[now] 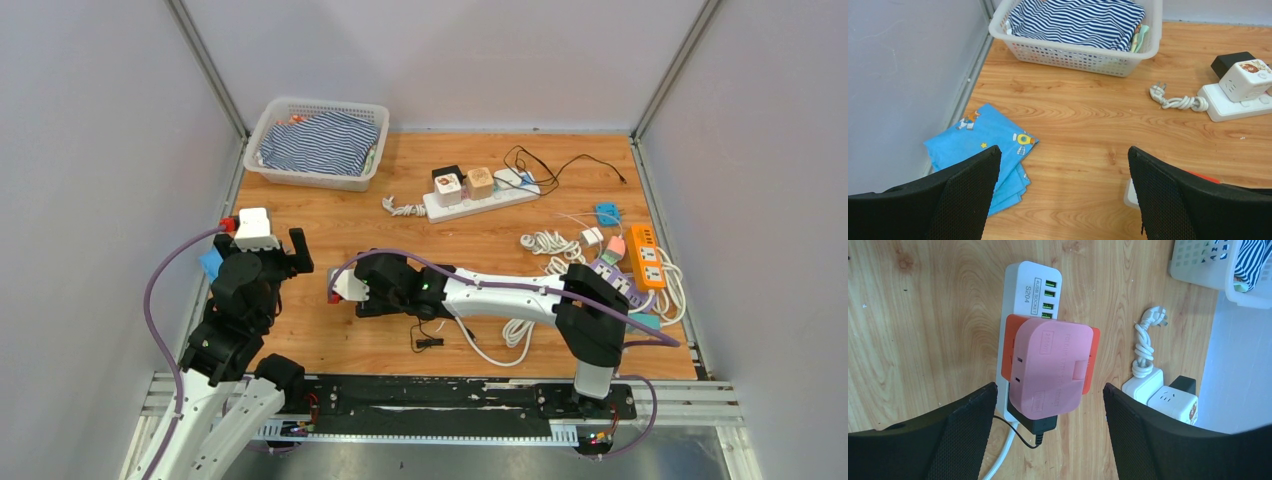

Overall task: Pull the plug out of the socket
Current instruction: Remove the plug from the socket.

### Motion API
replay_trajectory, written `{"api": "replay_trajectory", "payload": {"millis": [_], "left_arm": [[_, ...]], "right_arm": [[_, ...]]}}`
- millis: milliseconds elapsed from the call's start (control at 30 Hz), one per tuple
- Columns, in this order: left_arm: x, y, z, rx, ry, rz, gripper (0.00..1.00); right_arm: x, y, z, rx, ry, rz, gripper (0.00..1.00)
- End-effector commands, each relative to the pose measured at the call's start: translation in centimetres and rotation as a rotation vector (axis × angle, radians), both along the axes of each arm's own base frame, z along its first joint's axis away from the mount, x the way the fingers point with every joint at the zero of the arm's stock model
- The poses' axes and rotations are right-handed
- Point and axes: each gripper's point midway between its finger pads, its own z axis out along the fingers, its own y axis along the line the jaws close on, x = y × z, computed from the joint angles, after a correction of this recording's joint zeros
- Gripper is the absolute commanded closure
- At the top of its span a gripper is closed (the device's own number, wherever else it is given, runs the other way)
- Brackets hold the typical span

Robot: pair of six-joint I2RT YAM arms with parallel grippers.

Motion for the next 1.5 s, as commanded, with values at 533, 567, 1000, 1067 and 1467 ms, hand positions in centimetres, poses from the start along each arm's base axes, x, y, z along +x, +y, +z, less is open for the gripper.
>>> {"api": "replay_trajectory", "payload": {"millis": [533,567,1000,1067,1467], "left_arm": [[0.3,-0.1,0.0,0.006,-0.008,-0.004,0.00],[0.3,-0.1,0.0,0.006,-0.008,-0.004,0.00],[0.3,-0.2,0.0,0.004,-0.010,-0.010,0.00],[0.3,-0.2,0.0,0.005,-0.009,-0.011,0.00],[0.3,-0.4,0.0,0.004,-0.008,-0.024,0.00]], "right_arm": [[0.1,-0.4,3.6,0.050,-0.070,-0.014,0.34],[0.2,-0.5,3.7,0.050,-0.075,-0.017,0.34],[1.5,-1.4,5.1,0.087,-0.084,-0.058,0.41],[1.4,-1.4,4.8,0.093,-0.064,-0.056,0.42],[1.0,-1.5,1.9,0.114,0.147,-0.049,0.44]]}}
